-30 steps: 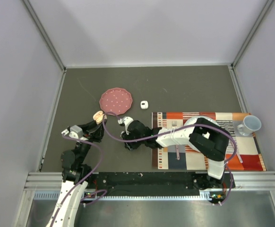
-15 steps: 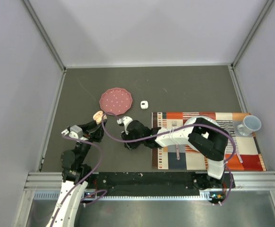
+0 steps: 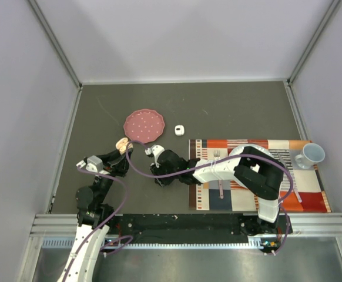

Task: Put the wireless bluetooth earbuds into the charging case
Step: Pick up the right earbud from the center of the board.

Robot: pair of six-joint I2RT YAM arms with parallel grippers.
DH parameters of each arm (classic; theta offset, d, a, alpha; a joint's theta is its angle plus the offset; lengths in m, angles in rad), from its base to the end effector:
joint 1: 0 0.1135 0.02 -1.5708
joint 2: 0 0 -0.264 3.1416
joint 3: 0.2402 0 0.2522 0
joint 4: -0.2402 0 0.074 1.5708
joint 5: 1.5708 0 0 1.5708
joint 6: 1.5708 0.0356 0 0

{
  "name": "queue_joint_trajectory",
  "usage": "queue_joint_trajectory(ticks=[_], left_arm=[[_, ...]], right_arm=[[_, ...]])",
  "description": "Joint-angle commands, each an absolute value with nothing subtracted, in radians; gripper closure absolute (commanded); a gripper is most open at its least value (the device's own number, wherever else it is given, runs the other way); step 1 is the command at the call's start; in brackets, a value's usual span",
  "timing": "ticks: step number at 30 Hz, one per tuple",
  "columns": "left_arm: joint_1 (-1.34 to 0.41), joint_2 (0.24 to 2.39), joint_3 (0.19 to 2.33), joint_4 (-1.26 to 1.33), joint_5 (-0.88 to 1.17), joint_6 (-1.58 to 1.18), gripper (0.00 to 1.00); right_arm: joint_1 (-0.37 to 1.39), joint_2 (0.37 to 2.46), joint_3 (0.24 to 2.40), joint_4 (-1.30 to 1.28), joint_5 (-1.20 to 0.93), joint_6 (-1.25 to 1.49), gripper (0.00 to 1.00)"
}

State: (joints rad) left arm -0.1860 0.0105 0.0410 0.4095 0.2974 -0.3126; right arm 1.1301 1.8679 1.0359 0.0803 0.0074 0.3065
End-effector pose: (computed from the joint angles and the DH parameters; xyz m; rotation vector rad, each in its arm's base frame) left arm 0.0932 -0.0281 0.2297 0.1967 1.1556 -0.6092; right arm 0.1652 0.3496 0.1504 -0.9700 2.2307 0.6881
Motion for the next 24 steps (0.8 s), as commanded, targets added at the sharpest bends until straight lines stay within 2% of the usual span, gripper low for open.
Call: queue_joint_trajectory(ticks=[1, 16, 19, 24], left_arm=[[-0.181, -0.043, 0.014, 0.453, 0.288, -0.321, 1.00], [-0.181, -0.043, 0.018, 0.456, 0.282, -0.321, 1.00], [-0.181, -0.041, 0.017, 0.459, 0.284, -0.324, 1.00], [-0.181, -0.041, 0.015, 0.459, 0.285, -0.324, 1.00]], right_arm=[[1.144, 1.844, 1.025, 0.101, 0.028, 0.296, 0.64], [1.144, 1.835, 1.019, 0.104, 0.035, 0.299, 0.66], [1.144, 1.827, 1.014, 0.112, 0.025, 0.296, 0.62], [1.144, 1.829, 1.009, 0.115, 0.009, 0.282, 0.60]])
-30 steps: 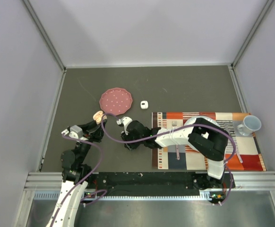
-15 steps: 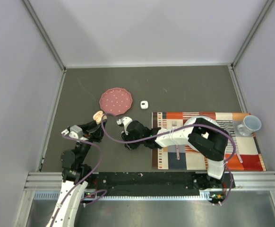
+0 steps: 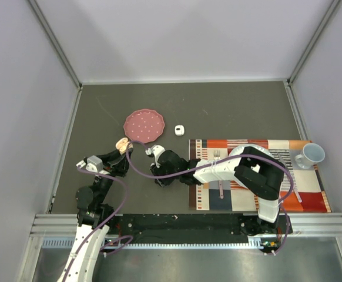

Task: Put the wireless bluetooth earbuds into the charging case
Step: Pick up the right earbud from the center of the board.

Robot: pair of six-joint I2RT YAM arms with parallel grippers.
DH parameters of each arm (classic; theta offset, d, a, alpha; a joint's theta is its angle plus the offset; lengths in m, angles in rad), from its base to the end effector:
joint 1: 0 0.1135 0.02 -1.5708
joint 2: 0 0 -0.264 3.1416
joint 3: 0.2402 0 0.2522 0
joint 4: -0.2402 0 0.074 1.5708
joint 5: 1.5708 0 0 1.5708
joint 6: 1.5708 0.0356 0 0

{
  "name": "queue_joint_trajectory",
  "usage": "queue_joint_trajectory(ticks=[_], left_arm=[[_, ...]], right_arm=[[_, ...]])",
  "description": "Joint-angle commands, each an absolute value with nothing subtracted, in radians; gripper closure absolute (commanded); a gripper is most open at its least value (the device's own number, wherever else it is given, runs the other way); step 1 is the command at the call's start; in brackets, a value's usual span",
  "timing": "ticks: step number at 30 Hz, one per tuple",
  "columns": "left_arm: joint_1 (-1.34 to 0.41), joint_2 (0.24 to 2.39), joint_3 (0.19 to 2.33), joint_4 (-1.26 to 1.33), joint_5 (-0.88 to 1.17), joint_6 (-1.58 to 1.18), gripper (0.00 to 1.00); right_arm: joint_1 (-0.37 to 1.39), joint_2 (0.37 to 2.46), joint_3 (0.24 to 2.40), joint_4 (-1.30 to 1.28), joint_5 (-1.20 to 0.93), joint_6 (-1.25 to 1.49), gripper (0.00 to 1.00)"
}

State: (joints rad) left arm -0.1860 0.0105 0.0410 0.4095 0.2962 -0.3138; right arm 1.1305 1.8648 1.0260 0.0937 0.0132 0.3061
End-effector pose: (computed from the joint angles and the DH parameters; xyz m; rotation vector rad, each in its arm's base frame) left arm 0.0932 -0.0281 0.2297 0.1949 1.1558 -0.6096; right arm 0.1647 0.3484 0.1497 -0.9647 2.2239 0.6867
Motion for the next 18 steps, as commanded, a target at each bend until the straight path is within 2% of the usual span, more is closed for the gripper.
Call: queue_joint_trajectory(ticks=[1, 18], left_arm=[[-0.181, -0.041, 0.017, 0.459, 0.285, -0.324, 1.00], [-0.181, -0.041, 0.014, 0.456, 0.288, -0.328, 1.00]], right_arm=[[1.147, 1.827, 1.006, 0.114, 0.012, 0.279, 0.60], [1.146, 1.832, 0.982, 0.126, 0.008, 0.259, 0.65]])
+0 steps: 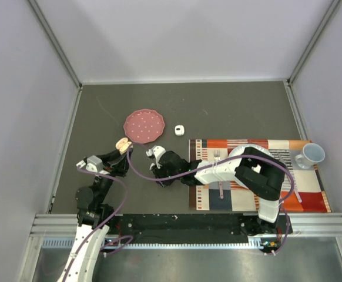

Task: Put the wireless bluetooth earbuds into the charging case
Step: Pick up the right earbud from the center of the board.

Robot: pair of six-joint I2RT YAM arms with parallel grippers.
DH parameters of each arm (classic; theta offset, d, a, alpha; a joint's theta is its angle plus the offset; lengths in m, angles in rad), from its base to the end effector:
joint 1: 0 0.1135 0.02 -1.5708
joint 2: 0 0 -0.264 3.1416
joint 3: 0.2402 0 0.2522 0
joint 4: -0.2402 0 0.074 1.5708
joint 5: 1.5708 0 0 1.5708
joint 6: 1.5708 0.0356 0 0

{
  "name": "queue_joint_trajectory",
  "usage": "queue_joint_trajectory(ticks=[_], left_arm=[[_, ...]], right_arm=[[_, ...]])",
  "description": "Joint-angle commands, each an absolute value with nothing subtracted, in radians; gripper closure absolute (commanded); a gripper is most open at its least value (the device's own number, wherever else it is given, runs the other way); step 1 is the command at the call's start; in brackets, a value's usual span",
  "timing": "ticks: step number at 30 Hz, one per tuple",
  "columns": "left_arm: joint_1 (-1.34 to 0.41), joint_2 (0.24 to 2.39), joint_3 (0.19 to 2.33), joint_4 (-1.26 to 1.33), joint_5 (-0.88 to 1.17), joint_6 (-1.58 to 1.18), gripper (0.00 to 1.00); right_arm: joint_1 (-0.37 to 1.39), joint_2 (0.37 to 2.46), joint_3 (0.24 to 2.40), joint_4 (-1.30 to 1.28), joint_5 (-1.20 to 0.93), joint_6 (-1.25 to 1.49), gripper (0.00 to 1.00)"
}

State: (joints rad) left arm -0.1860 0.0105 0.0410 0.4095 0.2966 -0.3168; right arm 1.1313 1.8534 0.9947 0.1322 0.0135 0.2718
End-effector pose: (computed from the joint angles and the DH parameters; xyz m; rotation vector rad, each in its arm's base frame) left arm 0.0932 -0.0281 0.2297 0.1935 1.1562 -0.6125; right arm 0.1626 0.3446 0.1480 -0.9938 2.1859 0.6837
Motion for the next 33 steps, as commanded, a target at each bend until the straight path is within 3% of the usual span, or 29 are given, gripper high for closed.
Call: queue_joint_trajectory(ticks=[1, 9, 33], left_arm=[[-0.181, -0.043, 0.014, 0.456, 0.288, -0.328, 1.00], [-0.183, -0.041, 0.015, 0.456, 0.290, -0.331, 1.00], [-0.181, -0.043, 0.014, 0.456, 0.293, -0.337, 1.00]], right_arm=[[1.147, 1.832, 0.980, 0.124, 0.009, 0.259, 0.66], [1.147, 1.813, 0.963, 0.083, 0.139, 0.311, 0.75], [1.147, 1.792, 0.960, 0.003, 0.221, 0.431, 0.66]])
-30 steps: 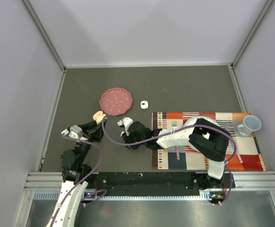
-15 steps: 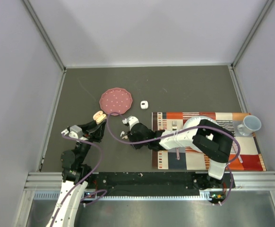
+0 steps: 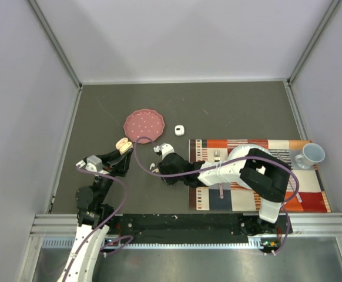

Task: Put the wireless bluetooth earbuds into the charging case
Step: Pick up the right earbud from the center of the board.

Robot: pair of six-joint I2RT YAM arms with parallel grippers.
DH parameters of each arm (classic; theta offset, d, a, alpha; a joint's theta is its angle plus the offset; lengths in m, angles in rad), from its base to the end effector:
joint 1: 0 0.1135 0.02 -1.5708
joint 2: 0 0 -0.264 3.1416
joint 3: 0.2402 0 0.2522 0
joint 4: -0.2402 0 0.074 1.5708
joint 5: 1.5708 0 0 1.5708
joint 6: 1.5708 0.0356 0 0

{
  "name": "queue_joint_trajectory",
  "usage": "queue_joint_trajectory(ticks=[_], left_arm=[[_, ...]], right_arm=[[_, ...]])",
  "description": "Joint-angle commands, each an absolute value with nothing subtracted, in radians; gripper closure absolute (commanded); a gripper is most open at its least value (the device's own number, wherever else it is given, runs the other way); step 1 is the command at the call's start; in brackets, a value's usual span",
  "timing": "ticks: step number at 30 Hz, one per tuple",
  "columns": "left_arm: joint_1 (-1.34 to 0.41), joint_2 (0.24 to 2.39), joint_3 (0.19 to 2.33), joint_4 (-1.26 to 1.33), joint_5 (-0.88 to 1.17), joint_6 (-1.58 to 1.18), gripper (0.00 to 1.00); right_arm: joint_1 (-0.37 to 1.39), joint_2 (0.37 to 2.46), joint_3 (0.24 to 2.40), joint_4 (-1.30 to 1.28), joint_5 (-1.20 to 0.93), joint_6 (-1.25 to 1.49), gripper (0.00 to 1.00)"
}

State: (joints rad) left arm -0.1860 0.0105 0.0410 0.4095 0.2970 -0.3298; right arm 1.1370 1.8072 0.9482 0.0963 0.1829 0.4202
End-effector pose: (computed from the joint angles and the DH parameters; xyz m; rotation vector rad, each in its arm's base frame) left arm 0.0932 -0.0281 0.2297 0.1865 1.1583 -0.6242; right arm 0.1597 0.3294 0.1486 -0.7493 2.2671 0.5607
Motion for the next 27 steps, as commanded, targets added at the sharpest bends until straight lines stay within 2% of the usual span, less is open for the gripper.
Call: queue_joint_trajectory(ticks=[1, 9, 13, 16, 21, 27], left_arm=[[-0.181, -0.041, 0.012, 0.456, 0.293, -0.337, 1.00], [-0.181, -0.040, 0.011, 0.457, 0.287, -0.333, 1.00], [-0.181, -0.035, 0.014, 0.457, 0.287, -0.331, 1.00], [-0.181, -0.035, 0.015, 0.457, 0.287, -0.330, 1.00], [-0.181, -0.034, 0.015, 0.460, 0.287, -0.331, 1.00], [-0.183, -0.029, 0.015, 0.462, 0.287, -0.333, 1.00]], right_arm=[[1.147, 1.789, 0.959, 0.003, 0.219, 0.430, 0.66], [1.150, 1.781, 0.959, 0.003, 0.204, 0.407, 0.66], [1.149, 1.798, 0.973, 0.002, 0.193, 0.406, 0.71], [1.152, 1.795, 0.973, 0.003, 0.190, 0.403, 0.66], [1.157, 1.786, 0.969, 0.003, 0.181, 0.390, 0.64], [1.155, 1.781, 0.971, -0.029, 0.199, 0.374, 0.65]])
